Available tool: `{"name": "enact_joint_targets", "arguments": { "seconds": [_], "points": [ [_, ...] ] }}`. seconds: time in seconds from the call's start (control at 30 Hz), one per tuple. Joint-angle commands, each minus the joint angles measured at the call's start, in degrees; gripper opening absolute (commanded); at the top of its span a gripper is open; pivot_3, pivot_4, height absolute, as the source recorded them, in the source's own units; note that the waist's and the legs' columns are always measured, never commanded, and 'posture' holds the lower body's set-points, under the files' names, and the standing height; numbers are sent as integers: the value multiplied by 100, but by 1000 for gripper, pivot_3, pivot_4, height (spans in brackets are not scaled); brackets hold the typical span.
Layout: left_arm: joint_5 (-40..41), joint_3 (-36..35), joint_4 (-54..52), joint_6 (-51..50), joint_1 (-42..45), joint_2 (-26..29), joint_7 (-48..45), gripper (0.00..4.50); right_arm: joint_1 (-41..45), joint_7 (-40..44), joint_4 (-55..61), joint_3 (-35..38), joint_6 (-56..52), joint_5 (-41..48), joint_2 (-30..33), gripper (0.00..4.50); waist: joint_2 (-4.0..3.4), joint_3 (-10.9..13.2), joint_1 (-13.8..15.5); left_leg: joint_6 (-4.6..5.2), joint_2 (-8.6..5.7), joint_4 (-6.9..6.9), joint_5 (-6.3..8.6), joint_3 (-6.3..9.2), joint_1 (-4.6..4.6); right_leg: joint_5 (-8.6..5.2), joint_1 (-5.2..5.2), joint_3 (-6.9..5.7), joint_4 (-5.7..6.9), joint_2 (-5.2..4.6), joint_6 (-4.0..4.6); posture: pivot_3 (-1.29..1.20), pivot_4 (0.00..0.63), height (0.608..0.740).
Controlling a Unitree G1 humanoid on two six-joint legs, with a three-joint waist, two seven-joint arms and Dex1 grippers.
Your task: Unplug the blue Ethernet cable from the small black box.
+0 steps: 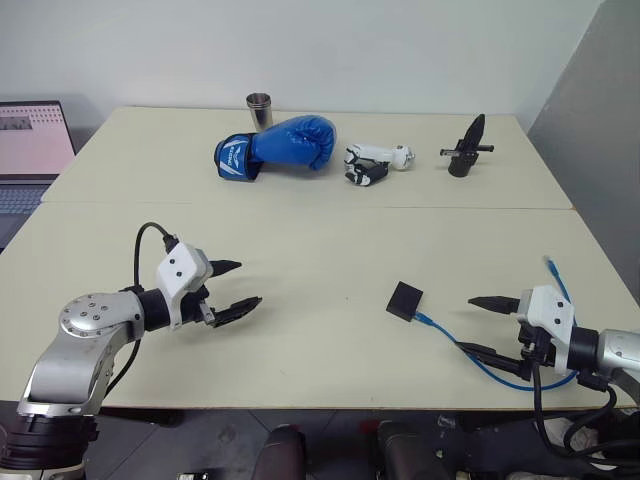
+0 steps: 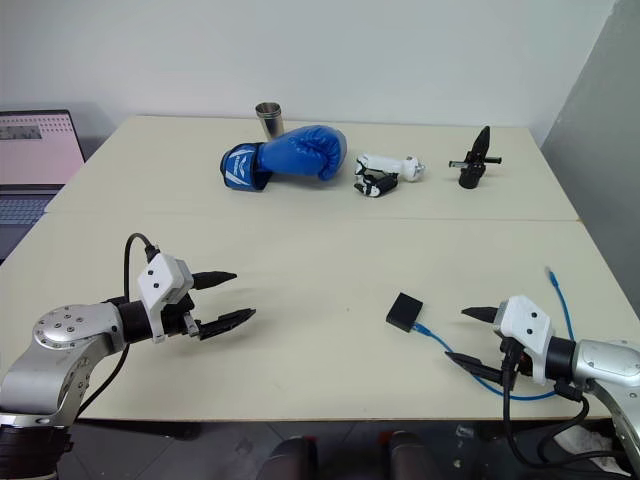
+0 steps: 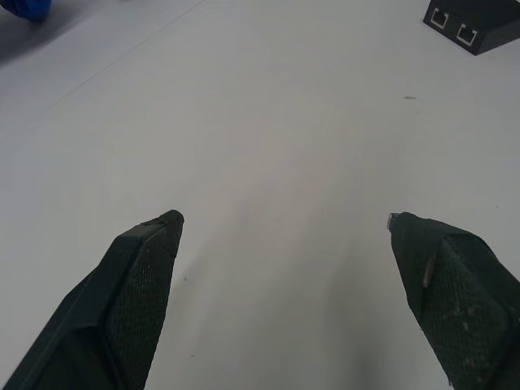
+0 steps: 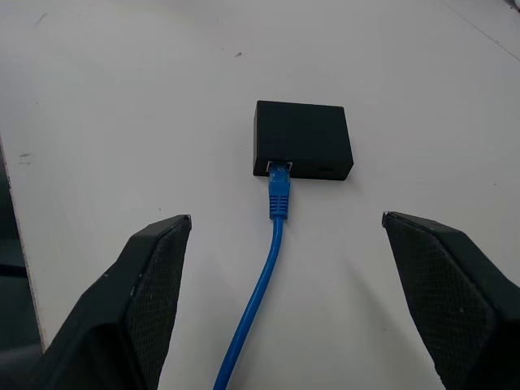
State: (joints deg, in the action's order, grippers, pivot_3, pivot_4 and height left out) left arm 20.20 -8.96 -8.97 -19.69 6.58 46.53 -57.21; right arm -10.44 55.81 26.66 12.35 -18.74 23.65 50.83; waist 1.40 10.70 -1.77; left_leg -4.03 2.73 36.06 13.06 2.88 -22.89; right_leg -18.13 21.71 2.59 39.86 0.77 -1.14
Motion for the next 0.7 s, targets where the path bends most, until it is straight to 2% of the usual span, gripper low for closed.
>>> {"name": "enact_joint_targets", "arguments": {
  "seconds": [0.03,0.2,0.4,0.7],
  "points": [
    [165,89,-359,-200,81,204,-228,4284,8,-8,89,141,36,-17,36,3976,0,0,1,0,0,0,0,1,0,0,0,0,0,0,0,0,150,740],
    [689,212,-683,-542,357,195,-660,4284,85,-375,254,-129,-197,-153,-134,3976,0,0,1,0,0,1,0,1,-1,0,0,-2,1,0,0,0,150,740],
    [628,702,-1187,-545,368,302,-960,4284,430,-759,-37,-746,-472,-631,-266,3976,-1,1,-10,0,0,1,0,-3,1,0,1,5,2,2,0,0,150,740],
    [618,911,-1455,-633,439,256,-883,4284,1119,-1114,-713,-1517,-558,-1231,-661,3976,-3,2,-6,0,0,3,0,-2,0,0,2,5,4,4,0,0,150,740]
  ]
}}
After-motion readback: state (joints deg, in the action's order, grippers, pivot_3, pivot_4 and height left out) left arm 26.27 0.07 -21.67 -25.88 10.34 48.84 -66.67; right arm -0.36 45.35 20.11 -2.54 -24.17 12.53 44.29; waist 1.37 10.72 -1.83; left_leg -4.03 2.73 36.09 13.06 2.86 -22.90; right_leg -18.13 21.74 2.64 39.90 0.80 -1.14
